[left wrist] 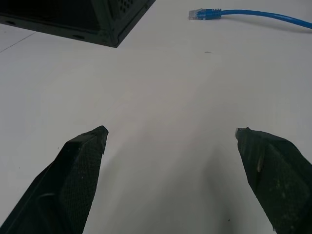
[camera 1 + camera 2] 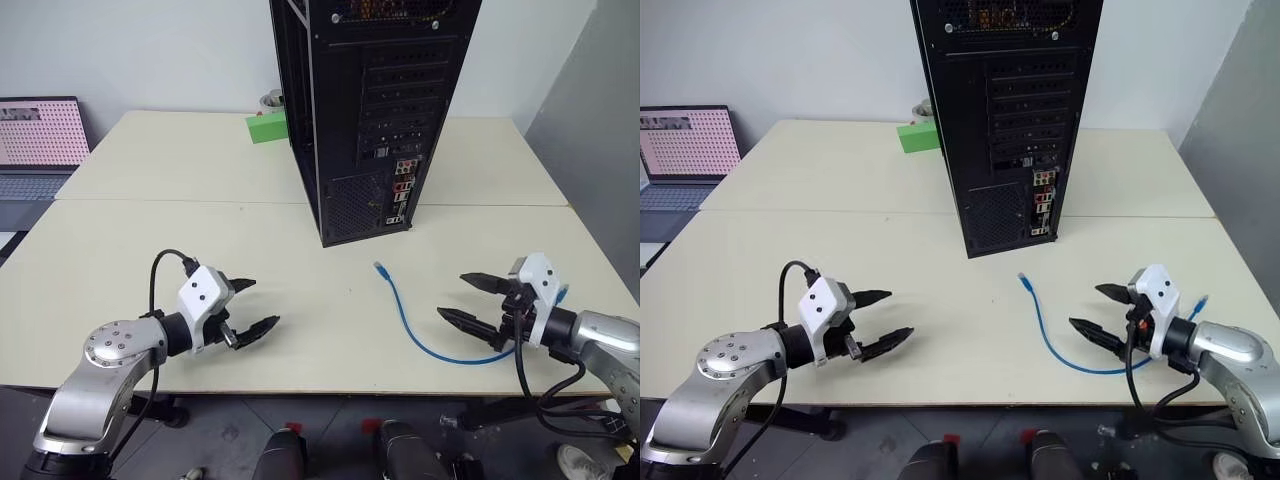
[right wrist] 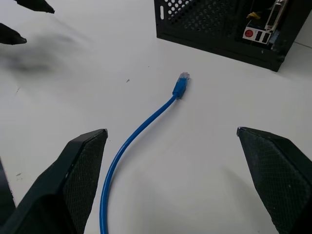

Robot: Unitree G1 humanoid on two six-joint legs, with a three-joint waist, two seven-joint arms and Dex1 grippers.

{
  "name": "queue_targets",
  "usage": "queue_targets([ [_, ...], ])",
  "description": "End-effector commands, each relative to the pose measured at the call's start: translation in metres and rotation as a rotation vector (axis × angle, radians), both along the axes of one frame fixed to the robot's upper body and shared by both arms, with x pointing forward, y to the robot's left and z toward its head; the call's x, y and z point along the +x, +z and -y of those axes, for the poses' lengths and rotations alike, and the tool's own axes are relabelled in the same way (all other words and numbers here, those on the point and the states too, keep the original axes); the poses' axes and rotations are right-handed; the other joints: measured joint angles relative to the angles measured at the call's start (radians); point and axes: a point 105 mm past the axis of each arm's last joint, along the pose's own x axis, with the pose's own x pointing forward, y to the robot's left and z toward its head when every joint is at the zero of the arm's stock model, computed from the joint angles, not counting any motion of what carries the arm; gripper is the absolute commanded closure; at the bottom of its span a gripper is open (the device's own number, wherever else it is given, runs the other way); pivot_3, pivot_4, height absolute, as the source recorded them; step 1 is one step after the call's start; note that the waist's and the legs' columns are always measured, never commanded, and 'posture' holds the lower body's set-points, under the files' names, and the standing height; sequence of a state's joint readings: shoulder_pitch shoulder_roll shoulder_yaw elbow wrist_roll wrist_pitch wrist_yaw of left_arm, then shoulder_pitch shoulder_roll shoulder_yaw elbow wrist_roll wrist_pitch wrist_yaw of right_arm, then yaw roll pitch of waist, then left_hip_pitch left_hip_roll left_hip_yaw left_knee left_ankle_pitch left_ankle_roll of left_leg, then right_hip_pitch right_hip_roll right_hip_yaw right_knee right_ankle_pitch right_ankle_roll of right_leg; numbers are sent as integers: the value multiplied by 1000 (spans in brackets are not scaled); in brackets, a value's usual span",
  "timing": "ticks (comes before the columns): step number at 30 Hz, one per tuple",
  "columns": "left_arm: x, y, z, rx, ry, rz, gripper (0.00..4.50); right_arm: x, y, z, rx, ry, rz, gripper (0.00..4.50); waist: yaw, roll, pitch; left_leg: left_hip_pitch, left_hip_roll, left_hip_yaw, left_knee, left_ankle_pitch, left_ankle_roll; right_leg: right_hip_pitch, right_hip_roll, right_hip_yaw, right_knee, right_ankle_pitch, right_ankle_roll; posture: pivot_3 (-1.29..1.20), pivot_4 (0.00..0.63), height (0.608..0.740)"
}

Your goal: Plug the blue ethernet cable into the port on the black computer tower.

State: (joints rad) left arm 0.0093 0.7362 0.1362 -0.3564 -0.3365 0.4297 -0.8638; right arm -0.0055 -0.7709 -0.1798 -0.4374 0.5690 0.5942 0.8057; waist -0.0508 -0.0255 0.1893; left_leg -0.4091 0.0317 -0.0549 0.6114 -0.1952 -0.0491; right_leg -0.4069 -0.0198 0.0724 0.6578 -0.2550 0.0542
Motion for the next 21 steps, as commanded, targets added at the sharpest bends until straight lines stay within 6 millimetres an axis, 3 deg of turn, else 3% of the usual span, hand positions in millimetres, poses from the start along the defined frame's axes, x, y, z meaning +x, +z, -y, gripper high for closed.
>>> queue_targets([
  [1, -4, 7, 5, 21, -44, 39, 11, -1, 8, -1, -23, 18, 49, 0, 0, 0, 0, 0, 0, 0, 0, 0, 0, 0, 0, 0, 0, 0, 0, 0, 150, 740],
  [11, -4, 3, 8, 36, -57, 38, 11, 0, 4, -8, -26, 10, 51, 0, 1, 0, 0, 0, 0, 0, 0, 0, 0, 0, 0, 0, 0, 0, 0, 0, 150, 740],
  [21, -2, 2, 11, 43, -74, 37, 11, 5, -1, -29, -3, 22, 68, 0, 1, 0, 0, 0, 0, 0, 0, 0, 0, 0, 0, 0, 0, 0, 0, 0, 150, 740],
])
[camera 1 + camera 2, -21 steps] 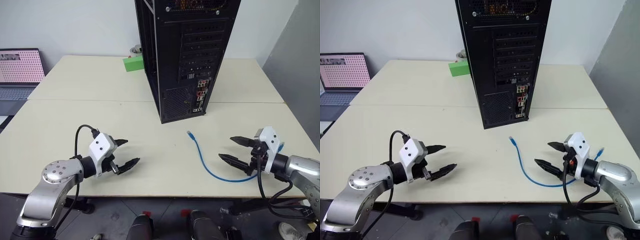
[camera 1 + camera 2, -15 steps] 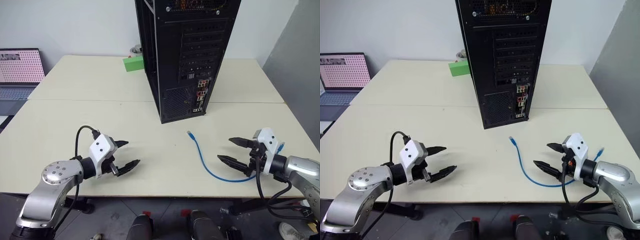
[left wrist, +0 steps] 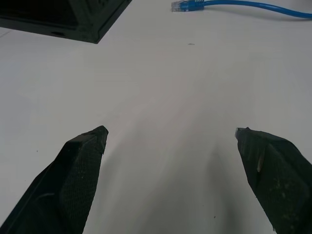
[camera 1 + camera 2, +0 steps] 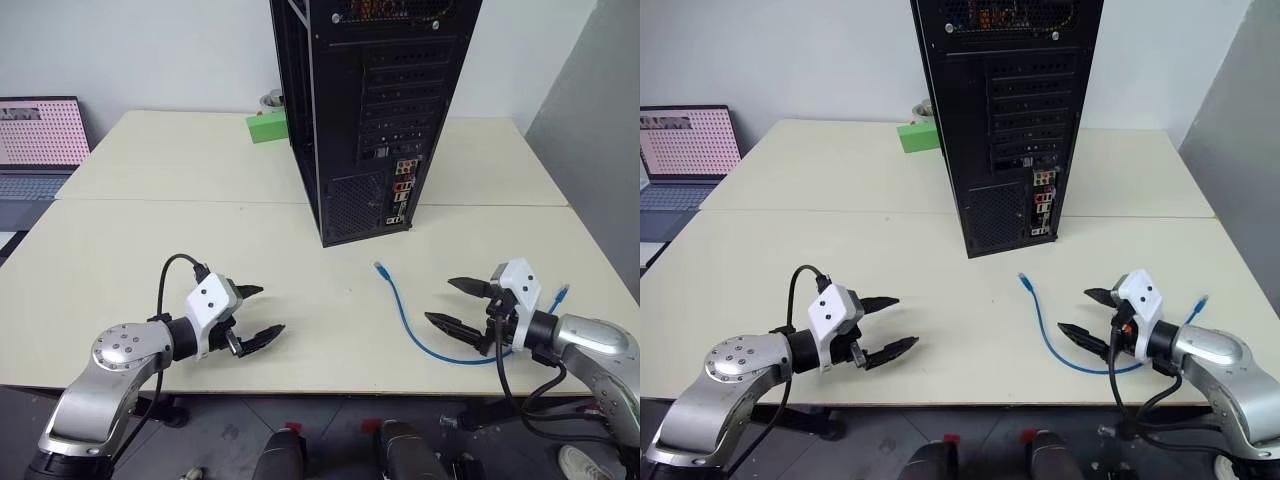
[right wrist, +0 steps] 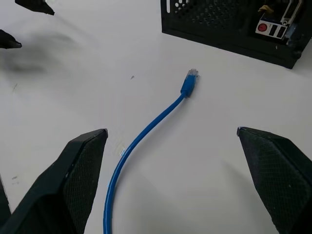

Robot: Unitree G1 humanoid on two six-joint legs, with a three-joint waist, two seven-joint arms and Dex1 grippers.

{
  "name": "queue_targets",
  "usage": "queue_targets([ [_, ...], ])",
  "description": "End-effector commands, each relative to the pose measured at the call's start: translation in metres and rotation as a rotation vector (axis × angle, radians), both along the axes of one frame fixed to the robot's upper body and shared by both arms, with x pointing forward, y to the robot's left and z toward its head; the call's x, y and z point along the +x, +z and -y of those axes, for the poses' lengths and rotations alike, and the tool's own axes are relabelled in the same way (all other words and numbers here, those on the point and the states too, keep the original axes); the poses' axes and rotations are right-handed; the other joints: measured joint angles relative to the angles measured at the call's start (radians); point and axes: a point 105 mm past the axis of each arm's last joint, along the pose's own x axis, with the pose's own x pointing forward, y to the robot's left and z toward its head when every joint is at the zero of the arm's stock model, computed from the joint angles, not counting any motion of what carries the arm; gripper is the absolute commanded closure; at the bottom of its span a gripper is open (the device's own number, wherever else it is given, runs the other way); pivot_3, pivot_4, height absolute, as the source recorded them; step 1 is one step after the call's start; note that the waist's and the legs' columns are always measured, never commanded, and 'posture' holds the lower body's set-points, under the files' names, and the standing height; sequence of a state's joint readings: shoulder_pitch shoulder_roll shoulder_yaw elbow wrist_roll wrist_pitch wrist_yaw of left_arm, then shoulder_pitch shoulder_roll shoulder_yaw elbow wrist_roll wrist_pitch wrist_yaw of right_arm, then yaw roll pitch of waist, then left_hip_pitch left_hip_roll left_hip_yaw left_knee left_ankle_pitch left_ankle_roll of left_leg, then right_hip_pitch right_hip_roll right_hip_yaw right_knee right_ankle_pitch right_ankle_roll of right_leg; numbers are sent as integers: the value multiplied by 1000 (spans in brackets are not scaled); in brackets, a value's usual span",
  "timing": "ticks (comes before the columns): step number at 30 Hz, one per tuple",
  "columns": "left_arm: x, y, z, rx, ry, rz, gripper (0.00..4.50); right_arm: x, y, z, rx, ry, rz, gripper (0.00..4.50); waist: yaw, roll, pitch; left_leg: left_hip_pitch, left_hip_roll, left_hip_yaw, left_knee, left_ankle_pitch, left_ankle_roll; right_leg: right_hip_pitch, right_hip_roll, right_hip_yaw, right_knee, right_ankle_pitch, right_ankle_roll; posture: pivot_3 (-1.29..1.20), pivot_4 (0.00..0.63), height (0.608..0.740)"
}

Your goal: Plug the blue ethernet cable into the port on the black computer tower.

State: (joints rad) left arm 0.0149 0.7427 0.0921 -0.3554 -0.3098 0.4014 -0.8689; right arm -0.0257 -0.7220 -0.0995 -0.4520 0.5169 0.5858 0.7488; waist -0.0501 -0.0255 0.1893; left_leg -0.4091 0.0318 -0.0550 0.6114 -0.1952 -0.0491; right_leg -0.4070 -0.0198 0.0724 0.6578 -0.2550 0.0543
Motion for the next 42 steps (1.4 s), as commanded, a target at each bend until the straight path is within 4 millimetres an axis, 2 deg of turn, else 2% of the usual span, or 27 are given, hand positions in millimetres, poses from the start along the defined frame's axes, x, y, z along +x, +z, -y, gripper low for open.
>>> queue_targets([
  [1, 0, 9, 6, 10, -44, 44, 11, 2, 8, -15, 7, 19, 62, 0, 0, 0, 0, 0, 0, 0, 0, 0, 0, 0, 0, 0, 0, 0, 0, 0, 150, 740],
  [7, -2, 10, 19, -7, -93, 56, 11, 17, -2, -33, 28, -15, 74, 0, -1, 0, 0, 0, 0, 0, 0, 0, 0, 0, 0, 0, 0, 0, 0, 0, 150, 740],
  [15, 1, 13, 32, -21, -148, 56, 11, 61, -26, -56, 10, -144, 76, 0, -3, 0, 0, 0, 0, 0, 0, 0, 0, 0, 0, 0, 1, 0, 0, 0, 150, 740],
  [19, 2, 13, 35, -20, -156, 59, 11, 71, -36, -62, -17, -168, 54, 0, -4, 0, 0, 0, 0, 0, 0, 0, 0, -1, 0, 0, 1, 0, 0, 0, 150, 740],
  [23, 3, 14, 36, -22, -154, 62, 0, 74, -43, -63, -44, -199, 34, 727, -4, 0, 0, 0, 0, 0, 0, 0, 0, -1, 0, 0, 1, 0, 0, 0, 150, 740],
  [33, 8, 12, 35, -28, -139, 61, 0, 71, -45, -60, -70, -225, 14, 3434, -4, 0, 0, 0, 0, 0, 0, 0, 0, -1, 0, 0, 2, 0, 0, 0, 150, 740],
  [37, 10, 11, 37, -24, -156, 58, 0, 70, -39, -62, -69, -200, 34, 4452, -5, 0, 0, 0, 0, 0, 0, 0, 0, -1, 0, 0, 2, 0, 0, 0, 150, 740],
  [42, 16, 10, 43, -10, -212, 55, 0, 60, -20, -79, -88, -19, 90, 4489, -4, 0, 0, 0, 0, 0, 0, 0, 0, -1, 0, 0, 2, 0, 0, 0, 150, 740],
])
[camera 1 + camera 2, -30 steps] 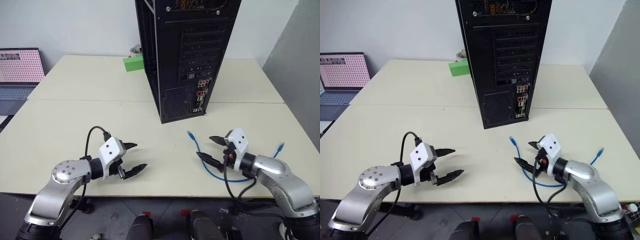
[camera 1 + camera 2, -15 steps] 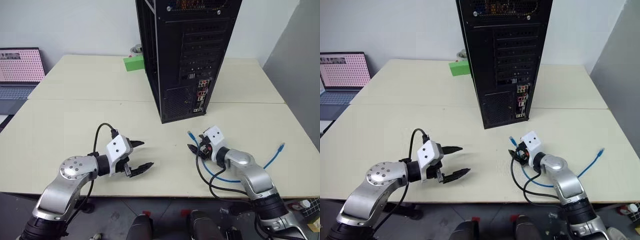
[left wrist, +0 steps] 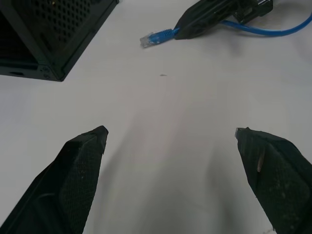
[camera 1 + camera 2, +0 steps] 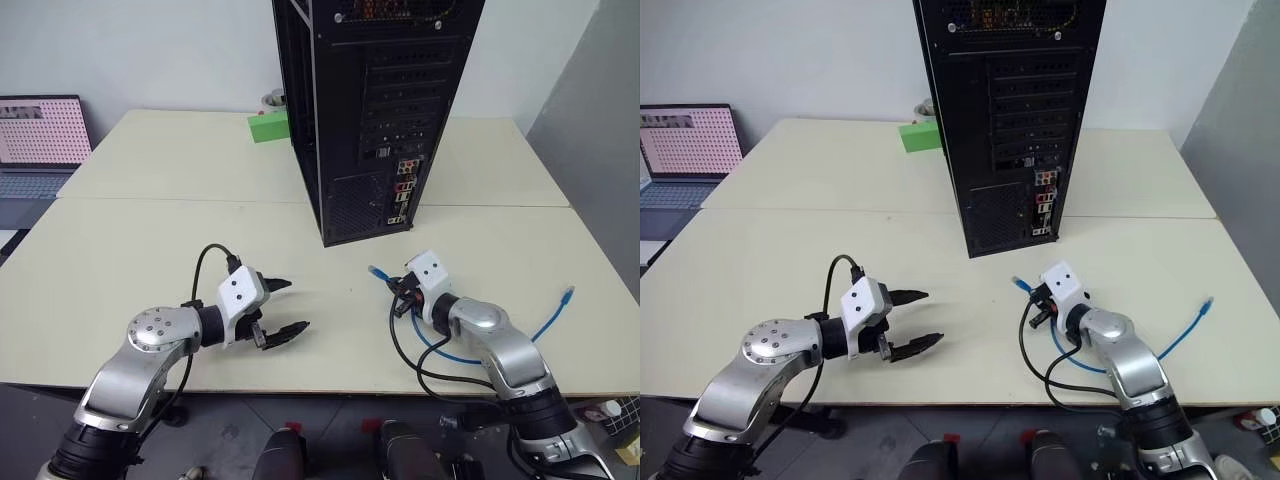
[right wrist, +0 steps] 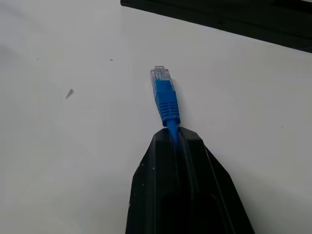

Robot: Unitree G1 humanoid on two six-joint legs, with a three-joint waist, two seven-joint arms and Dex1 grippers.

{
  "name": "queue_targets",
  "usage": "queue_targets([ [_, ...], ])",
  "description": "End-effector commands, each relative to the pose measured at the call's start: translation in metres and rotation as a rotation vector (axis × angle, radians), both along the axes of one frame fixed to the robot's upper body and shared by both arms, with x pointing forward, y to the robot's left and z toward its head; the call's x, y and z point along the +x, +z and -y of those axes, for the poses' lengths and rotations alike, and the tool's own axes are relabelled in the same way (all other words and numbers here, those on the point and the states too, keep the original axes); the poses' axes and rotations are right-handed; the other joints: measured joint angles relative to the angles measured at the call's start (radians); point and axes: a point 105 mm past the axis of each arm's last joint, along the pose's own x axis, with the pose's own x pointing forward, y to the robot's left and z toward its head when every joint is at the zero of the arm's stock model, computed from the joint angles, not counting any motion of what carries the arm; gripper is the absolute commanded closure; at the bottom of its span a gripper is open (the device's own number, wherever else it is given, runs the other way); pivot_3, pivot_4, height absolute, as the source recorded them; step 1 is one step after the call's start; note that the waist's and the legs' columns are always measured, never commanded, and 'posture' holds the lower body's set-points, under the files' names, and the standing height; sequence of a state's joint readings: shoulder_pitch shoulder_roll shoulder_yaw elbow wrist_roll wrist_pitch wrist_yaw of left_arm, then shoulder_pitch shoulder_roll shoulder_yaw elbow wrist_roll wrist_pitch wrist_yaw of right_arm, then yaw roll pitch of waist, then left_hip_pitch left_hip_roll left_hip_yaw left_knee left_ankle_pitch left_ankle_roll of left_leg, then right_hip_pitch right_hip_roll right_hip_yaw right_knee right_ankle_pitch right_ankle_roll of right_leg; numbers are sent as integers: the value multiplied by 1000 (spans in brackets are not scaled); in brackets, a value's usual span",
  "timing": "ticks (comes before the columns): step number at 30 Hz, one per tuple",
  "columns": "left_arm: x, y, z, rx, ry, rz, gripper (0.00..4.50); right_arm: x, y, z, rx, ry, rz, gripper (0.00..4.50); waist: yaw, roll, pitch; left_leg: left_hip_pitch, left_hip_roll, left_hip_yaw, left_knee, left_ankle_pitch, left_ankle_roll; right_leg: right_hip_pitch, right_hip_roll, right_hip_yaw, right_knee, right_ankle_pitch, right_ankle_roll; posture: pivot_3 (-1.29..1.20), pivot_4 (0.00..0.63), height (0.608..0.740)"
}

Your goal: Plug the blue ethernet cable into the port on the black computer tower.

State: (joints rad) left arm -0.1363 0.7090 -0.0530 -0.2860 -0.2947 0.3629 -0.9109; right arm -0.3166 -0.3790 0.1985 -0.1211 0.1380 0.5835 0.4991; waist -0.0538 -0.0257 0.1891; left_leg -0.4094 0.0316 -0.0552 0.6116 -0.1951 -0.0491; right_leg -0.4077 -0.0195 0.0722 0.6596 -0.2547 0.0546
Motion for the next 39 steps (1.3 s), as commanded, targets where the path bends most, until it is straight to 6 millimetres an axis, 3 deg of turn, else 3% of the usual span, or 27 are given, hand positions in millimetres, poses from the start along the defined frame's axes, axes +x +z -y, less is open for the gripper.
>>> queue_targets([
  [1, 5, 8, 8, 5, -66, 38, 0, -11, 30, -21, -13, 200, 84, 4489, -1, 0, 0, 0, 0, 0, 0, 0, 0, 0, 0, 0, 0, 0, 0, 0, 150, 740],
  [10, 6, 11, 29, 21, -256, 5, 0, -46, 48, -46, -123, 598, 107, 4489, -1, 0, 0, 0, 0, 0, 0, 0, 0, 0, 0, 0, 0, 0, 1, 0, 150, 740],
  [19, 5, 11, 44, 19, -362, -25, 0, -54, 53, -53, -190, 701, 149, 4489, -1, 0, 0, 0, 0, 0, 0, 0, 0, 0, 1, 0, 0, 3, 5, 0, 150, 740],
  [33, 11, 5, 48, 45, -393, -19, 2673, -58, 59, -62, -193, 740, 182, 4500, 0, 0, 0, 0, 0, -1, 0, 0, 0, 0, 1, -1, 0, 3, 5, 0, 150, 740],
  [39, 14, 5, 48, 45, -383, -5, 4116, -60, 59, -66, -195, 758, 186, 4500, 0, 0, 0, 0, 0, -1, 0, 0, 0, 0, 1, -1, 1, 3, 5, 0, 150, 740],
])
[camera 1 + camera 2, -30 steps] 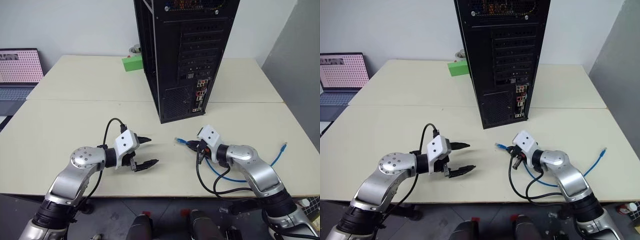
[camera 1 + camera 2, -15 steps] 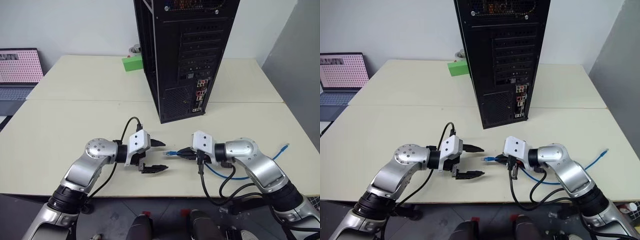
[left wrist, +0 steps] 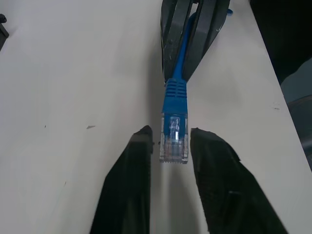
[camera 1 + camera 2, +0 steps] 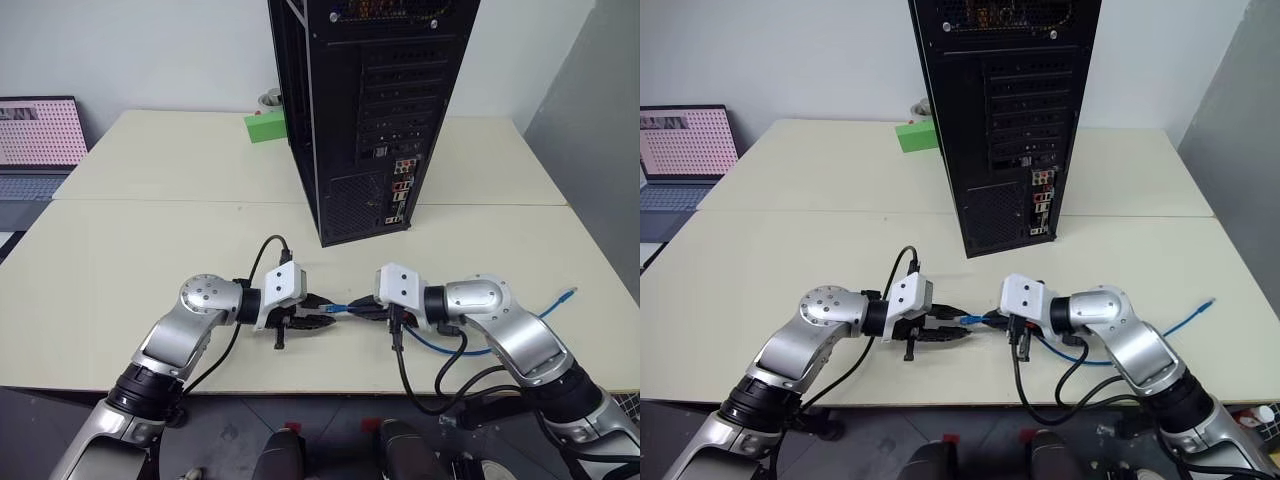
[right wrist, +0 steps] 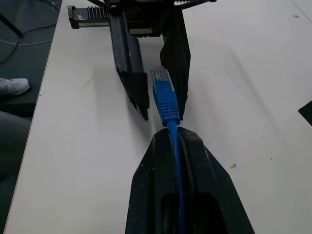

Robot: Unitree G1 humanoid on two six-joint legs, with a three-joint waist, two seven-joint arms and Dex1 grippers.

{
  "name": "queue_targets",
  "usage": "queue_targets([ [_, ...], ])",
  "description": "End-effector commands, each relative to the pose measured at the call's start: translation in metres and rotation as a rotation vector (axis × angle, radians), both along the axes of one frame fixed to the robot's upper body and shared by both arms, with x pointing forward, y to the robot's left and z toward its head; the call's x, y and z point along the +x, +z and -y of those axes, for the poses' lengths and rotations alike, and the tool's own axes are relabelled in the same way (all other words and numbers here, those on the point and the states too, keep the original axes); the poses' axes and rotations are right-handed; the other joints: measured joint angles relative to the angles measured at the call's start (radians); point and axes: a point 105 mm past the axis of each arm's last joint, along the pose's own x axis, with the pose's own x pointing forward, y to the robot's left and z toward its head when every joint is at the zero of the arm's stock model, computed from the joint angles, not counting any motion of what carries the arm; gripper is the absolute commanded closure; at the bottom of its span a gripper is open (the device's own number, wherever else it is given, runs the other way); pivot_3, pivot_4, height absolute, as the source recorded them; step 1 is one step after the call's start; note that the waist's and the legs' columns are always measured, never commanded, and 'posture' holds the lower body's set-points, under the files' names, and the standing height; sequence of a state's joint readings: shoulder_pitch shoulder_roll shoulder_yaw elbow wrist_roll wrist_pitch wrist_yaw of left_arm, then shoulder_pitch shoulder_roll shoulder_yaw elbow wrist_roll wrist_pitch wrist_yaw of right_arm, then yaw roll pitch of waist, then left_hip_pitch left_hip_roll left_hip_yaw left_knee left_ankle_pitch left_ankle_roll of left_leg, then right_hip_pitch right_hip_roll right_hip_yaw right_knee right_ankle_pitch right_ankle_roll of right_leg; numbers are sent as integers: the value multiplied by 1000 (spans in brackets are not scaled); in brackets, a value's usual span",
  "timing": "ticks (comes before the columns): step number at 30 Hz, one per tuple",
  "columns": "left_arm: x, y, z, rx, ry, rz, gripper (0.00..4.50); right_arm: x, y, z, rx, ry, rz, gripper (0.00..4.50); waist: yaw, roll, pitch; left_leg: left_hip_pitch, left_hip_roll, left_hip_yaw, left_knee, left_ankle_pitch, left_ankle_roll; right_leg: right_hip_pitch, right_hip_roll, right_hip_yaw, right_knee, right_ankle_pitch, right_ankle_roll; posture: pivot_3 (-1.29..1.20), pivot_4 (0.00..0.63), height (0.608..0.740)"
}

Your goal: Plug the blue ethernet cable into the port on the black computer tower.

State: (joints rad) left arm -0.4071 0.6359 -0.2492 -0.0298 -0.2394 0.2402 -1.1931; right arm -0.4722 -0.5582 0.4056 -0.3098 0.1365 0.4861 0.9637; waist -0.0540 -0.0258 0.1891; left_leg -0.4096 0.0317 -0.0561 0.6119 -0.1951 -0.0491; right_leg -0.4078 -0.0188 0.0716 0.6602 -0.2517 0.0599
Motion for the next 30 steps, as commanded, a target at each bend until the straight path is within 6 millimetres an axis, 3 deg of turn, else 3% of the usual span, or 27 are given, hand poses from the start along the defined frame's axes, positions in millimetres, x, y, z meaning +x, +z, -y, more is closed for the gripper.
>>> queue_targets([
  [1, 3, 10, 4, -11, -17, 54, 4203, -5, 15, -8, 16, 62, 63, 4500, 0, 0, 0, 0, 0, 0, 0, 0, 0, 0, 0, 0, 0, 0, 0, 0, 150, 740],
  [9, 1, 5, 3, 6, -31, 75, 4218, -5, 10, -5, -20, 66, 52, 4500, 0, 0, 0, 0, 0, 0, 0, 0, 0, 0, 0, 0, 0, 0, 0, 0, 150, 740],
  [20, -2, 1, 6, 36, -91, 240, 4219, -4, 18, 37, -49, 9, -9, 1850, 4, 0, 0, 0, 0, 0, 0, 0, 0, 0, 0, 0, 0, 0, 0, 0, 150, 740],
  [23, 5, 7, 9, 53, -109, 484, 4220, -8, 22, 45, 51, -53, -115, 1152, 5, 0, 0, 0, 0, 0, 0, 0, 0, 0, 0, 0, 0, 0, 0, 0, 150, 740],
  [30, 8, 20, 11, 29, -181, 972, 4221, -18, 24, 35, 288, -143, -358, 1125, 12, 0, 0, 0, 0, 0, 0, 0, 0, 0, 0, 0, 0, 1, 0, 0, 150, 740],
])
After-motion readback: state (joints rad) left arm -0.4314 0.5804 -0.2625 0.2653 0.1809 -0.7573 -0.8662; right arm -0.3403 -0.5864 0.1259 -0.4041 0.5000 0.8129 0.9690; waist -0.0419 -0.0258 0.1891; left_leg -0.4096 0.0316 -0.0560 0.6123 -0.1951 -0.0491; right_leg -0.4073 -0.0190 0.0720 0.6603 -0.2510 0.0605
